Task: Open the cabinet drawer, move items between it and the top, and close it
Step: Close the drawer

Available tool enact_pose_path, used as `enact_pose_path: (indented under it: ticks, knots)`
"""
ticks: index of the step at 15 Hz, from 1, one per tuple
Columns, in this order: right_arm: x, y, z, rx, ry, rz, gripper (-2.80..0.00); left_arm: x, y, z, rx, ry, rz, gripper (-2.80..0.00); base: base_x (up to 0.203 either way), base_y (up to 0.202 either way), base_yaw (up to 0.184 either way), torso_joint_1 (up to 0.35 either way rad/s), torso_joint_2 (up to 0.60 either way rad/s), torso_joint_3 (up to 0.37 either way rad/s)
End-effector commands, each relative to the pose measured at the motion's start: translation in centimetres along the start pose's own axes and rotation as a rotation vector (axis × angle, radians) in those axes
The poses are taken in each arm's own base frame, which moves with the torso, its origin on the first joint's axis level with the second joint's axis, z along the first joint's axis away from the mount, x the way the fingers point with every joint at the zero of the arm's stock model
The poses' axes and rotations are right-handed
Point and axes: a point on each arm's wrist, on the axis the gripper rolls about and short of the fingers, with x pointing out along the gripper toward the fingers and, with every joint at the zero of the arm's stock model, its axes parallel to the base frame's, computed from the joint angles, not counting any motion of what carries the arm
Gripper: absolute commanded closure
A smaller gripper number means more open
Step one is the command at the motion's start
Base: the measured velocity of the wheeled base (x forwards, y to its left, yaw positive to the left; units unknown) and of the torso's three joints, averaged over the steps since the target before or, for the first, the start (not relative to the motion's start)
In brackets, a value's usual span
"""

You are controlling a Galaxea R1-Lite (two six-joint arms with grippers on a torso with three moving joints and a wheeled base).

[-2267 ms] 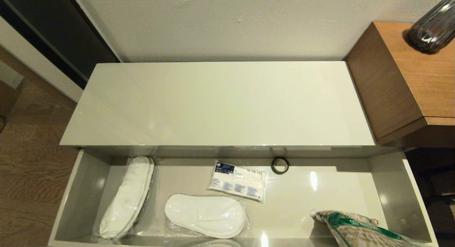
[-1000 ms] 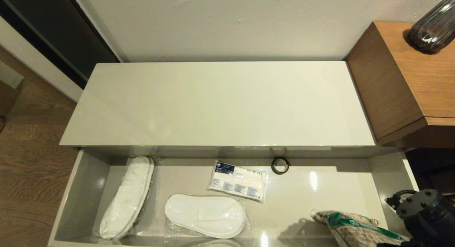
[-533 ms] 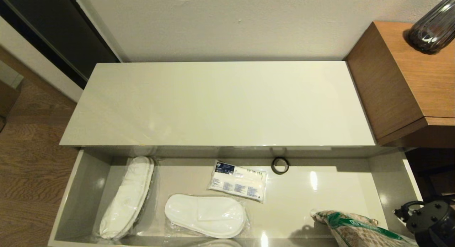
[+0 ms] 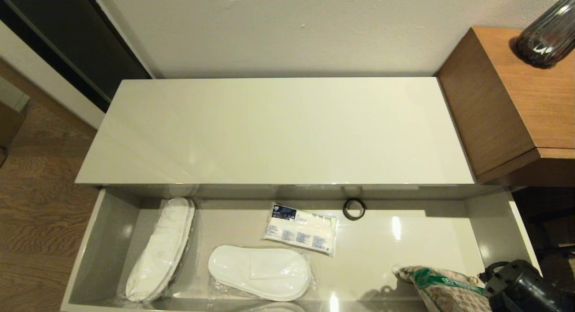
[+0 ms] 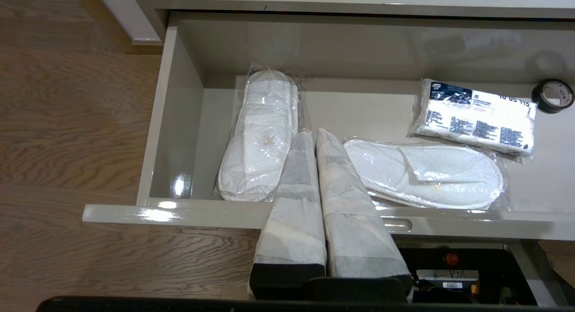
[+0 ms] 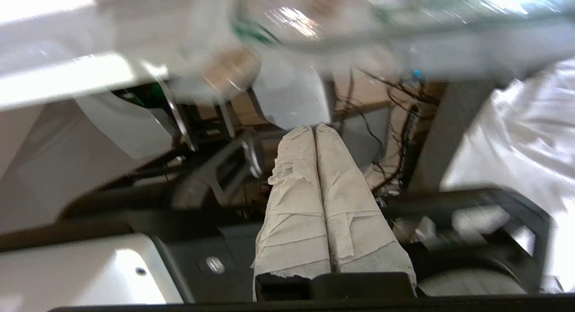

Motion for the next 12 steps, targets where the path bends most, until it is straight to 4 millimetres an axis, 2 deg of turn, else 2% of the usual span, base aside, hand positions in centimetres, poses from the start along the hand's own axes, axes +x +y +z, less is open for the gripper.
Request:
enact_pose_path:
  ticks: [1,7,12]
  knots:
    - [1.7,0.8,0.1,-0.016,0.033,-0.030,0.00,0.0,0.0,0.0,0.000,0.001,0.000,0.00,0.000,0.000,0.000,0.000,0.00,0.000]
    - [2.8,1.0,-0.8,-0.040,0.100,-0.031,0.00,0.0,0.0,0.0,0.000,0.001,0.001,0.00,0.000,0.000,0.000,0.000,0.00,0.000]
    - [4.9,2.3,-0.1,-0.034,0.096,-0.041,0.00,0.0,0.0,0.0,0.000,0.001,0.000,0.00,0.000,0.000,0.000,0.000,0.00,0.000]
